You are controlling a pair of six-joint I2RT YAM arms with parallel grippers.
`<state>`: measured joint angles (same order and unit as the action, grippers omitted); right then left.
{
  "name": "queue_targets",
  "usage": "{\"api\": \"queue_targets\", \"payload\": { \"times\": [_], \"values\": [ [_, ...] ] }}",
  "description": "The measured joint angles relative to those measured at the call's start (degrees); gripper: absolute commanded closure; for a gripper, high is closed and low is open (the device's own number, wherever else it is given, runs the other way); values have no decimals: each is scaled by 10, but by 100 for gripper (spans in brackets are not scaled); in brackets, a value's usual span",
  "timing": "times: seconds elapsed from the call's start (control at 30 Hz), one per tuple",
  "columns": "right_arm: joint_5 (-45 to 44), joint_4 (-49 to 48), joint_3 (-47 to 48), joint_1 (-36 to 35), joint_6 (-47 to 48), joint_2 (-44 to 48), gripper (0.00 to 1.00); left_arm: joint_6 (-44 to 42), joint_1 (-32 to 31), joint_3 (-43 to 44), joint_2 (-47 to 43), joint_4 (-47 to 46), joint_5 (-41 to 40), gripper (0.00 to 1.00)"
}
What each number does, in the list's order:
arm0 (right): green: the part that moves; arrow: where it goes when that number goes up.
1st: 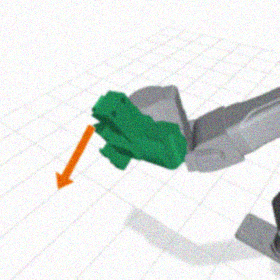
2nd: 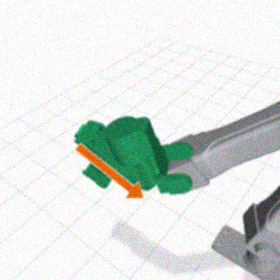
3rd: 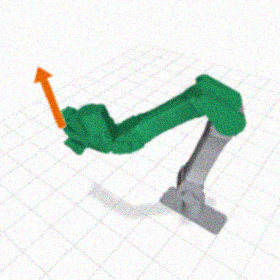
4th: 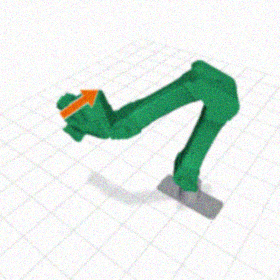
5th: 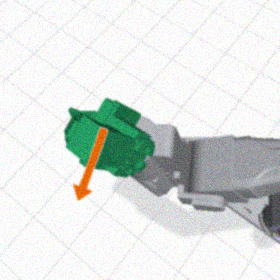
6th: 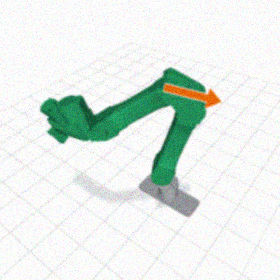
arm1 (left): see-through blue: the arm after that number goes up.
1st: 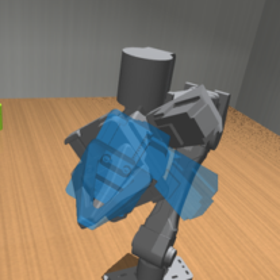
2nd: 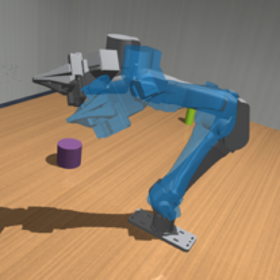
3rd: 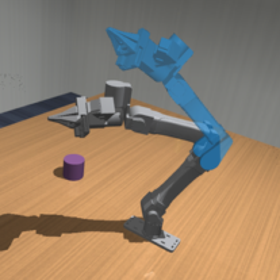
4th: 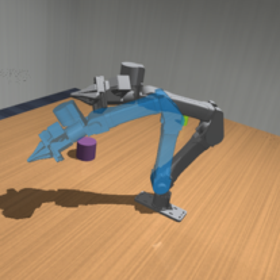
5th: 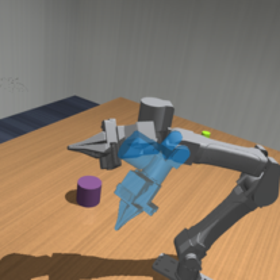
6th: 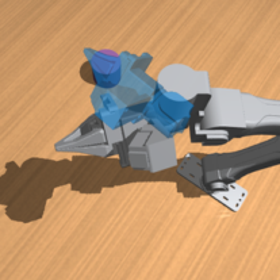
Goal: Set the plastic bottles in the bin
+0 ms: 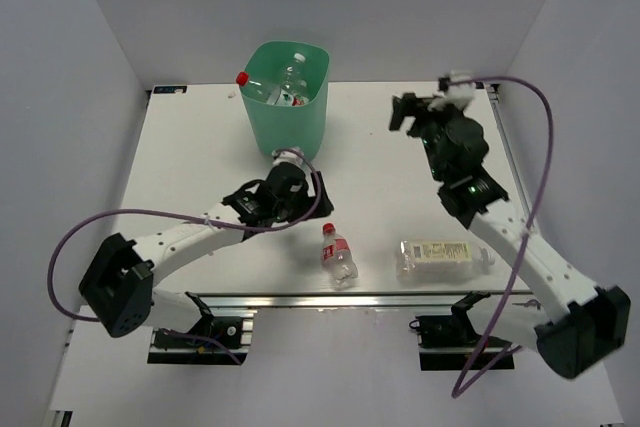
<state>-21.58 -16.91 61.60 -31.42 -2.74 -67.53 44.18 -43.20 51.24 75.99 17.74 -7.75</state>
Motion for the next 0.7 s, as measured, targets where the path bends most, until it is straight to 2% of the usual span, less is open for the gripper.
{"api": "queue_targets", "payload": {
  "times": [0.2, 0.33, 0.43, 0.5, 0.53, 0.63, 0.67, 0.7],
  "values": [
    [-112, 102, -139, 85, -73, 134, 11, 24, -76, 0, 93, 4, 7, 2],
    [-137, 158, -195, 116, -119, 193, 11, 35, -120, 7, 154, 15, 13, 2],
    [-140, 191, -203, 120, -140, 215, 11, 39, -133, 25, 194, 20, 24, 2],
    [-140, 205, -203, 120, -152, 221, 11, 40, -133, 40, 205, 15, 29, 11],
    [-140, 211, -203, 120, -157, 223, 11, 41, -133, 45, 213, 13, 31, 25],
    [-139, 222, -207, 120, -172, 228, 11, 43, -131, 51, 221, 16, 32, 50],
    [-138, 227, -211, 120, -177, 230, 11, 40, -132, 54, 221, 20, 29, 61],
    [-138, 233, -215, 121, -180, 232, 11, 38, -132, 58, 222, 27, 26, 63]
  ]
}}
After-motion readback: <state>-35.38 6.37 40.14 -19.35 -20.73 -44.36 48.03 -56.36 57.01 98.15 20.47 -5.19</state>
